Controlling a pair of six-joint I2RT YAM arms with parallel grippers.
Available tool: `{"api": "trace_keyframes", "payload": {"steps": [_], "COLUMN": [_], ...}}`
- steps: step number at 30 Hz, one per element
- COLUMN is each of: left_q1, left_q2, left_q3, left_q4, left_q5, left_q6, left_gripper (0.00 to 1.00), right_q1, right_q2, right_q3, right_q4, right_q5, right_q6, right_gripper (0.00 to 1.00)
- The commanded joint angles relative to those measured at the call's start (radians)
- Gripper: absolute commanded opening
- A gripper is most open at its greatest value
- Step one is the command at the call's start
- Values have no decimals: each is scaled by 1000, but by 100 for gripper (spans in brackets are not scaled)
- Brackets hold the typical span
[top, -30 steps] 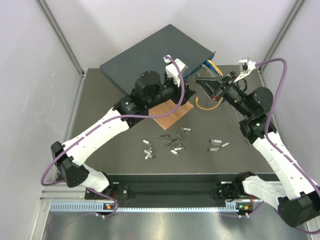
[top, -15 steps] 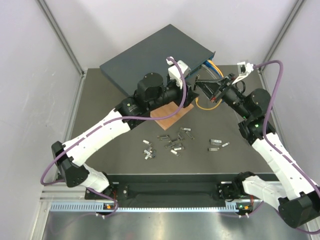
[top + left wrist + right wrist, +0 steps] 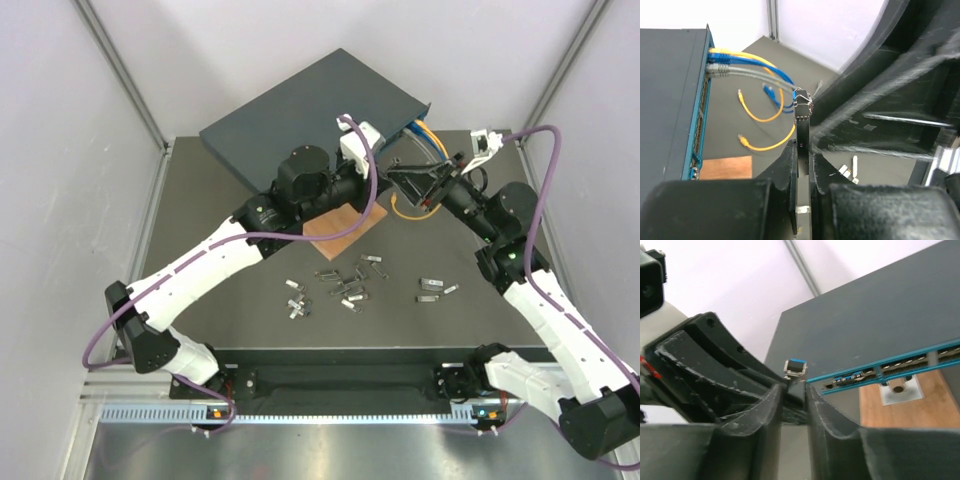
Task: Insert the plug into the switch port
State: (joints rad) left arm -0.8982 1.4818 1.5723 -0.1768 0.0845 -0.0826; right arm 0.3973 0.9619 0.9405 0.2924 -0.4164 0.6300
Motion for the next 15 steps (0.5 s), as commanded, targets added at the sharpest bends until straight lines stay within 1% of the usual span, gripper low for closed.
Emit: {"api": "trace_keyframes", "payload": {"steps": [1, 2, 3, 4, 5, 6, 7, 8, 9, 10, 11, 13, 14, 15], "left_q1": [2, 2, 2, 2, 2, 2, 2, 2, 2, 2, 2, 2, 2, 2], "left_q2": [-29, -38, -57, -67, -77, -96, -106, -116, -136, -144, -152, -173, -178, -187], "left_q3": [3, -9, -15, -21, -31, -34, -35, -44, -52, -64, -69, -80, -84, -86], "left_q4": [39, 33, 28, 16, 8, -4, -16, -33, -36, -38, -44, -61, -78, -93], "left_q5": [-9, -3, 4, 8, 15, 32, 43, 52, 57, 57, 58, 83, 92, 103], "left_q6": [73, 110, 166, 196, 226, 297, 341, 384, 467, 510, 600, 702, 795, 846], "left_gripper": [0, 0, 0, 0, 0, 0, 0, 0, 0, 0, 0, 0, 0, 0], "right_q1": [8, -3, -27, -40, -63, -78, -92, -112, -120, -127, -139, -150, -153, -155], "right_q2": [-45, -46, -46, -46, -48, -48, -45, -35, -34, -29, -20, 16, 37, 58], "right_q3": [27, 35, 62, 79, 95, 134, 161, 190, 246, 270, 309, 360, 426, 460], "right_q4": [-19, -45, -91, -184, -246, -289, -432, -494, -550, -606, -690, -800, -928, -993], "right_q5": [-86, -108, -131, -171, -186, -206, -252, -269, -277, -274, -275, -292, -301, -320], "right_q6": [-24, -35, -65, -88, -114, -181, -223, -269, -350, -383, -436, -484, -533, -562], "right_gripper": [40, 63, 72, 81, 93, 98, 100, 100, 100, 100, 100, 100, 100, 100]}}
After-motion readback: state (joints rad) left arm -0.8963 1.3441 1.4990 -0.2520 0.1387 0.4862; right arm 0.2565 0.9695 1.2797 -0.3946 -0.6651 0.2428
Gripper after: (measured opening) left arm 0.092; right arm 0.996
